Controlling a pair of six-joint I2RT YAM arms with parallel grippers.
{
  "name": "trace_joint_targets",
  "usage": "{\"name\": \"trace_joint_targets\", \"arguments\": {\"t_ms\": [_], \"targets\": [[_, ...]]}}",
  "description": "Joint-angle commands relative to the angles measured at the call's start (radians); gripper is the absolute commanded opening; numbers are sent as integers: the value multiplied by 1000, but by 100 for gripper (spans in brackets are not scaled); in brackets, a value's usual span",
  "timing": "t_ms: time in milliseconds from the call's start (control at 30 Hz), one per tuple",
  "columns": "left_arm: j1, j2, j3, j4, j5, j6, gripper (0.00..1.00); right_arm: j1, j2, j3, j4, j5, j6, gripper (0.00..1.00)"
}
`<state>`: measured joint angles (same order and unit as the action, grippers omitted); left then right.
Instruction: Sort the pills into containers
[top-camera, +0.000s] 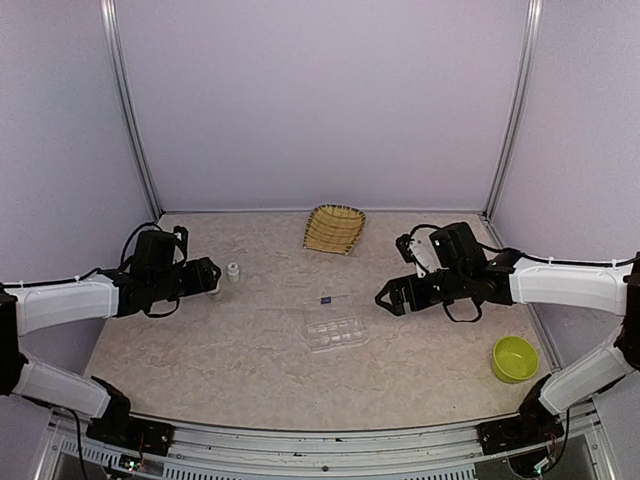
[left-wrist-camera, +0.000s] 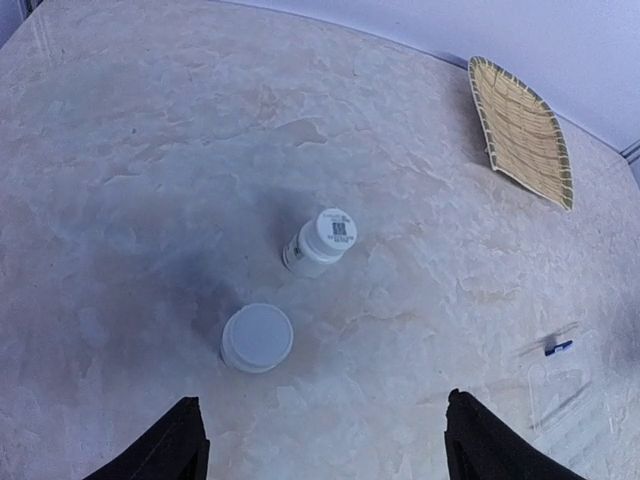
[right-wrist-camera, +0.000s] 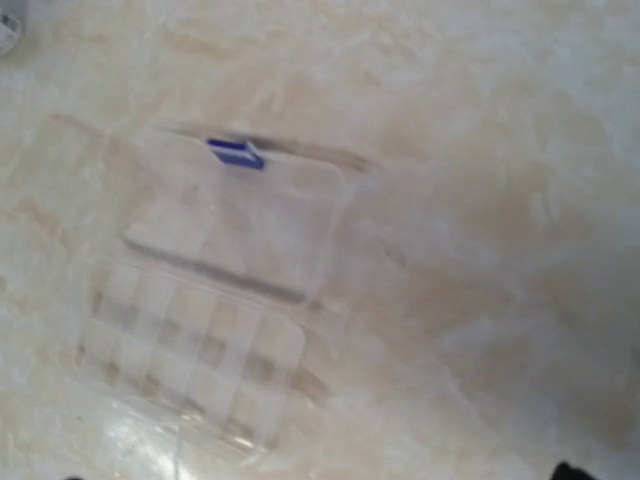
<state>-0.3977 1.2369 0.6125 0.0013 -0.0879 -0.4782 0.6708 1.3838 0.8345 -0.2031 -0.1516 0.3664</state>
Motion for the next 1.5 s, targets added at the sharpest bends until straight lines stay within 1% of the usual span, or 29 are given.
{"name": "trace_joint_targets", "arguments": {"t_ms": [0,133,267,533,600,767,867,967,1033,1100,1167,1267,1467], "targets": [[7,88,44,27,-48,41,79,-6,-31,-45,79,-14,-31,100],[4,174,59,39,-74,46,75,-10,-17,-62,99,-58,-14,100],[5,249,83,50,-118,61,67,-10,-28,-82,95,-55,-15,100],[6,352,139,88,-144,85,64,-12,-65,-135,101,-45,-6,100],[7,375,153,92,-142,89,58,-11,-57,-134,104,-48,-3,100],[8,412,169,108,-136,89,49,-11,-56,-134,102,-55,5,100],[9,424,171,115,-137,91,39,-11,-70,-146,106,-55,15,100],[10,430,167,120,-145,91,33,-11,-75,-157,109,-55,19,100],[9,429,163,125,-145,92,26,-11,-74,-161,111,-58,23,100],[10,426,160,126,-143,93,21,-10,-70,-161,114,-63,26,100],[10,423,158,127,-137,96,20,-11,-66,-157,114,-70,28,100],[8,397,142,140,-89,100,19,-11,-68,-148,119,-90,22,100],[-19,265,51,244,123,107,16,-11,-102,-159,176,-214,-10,100]]}}
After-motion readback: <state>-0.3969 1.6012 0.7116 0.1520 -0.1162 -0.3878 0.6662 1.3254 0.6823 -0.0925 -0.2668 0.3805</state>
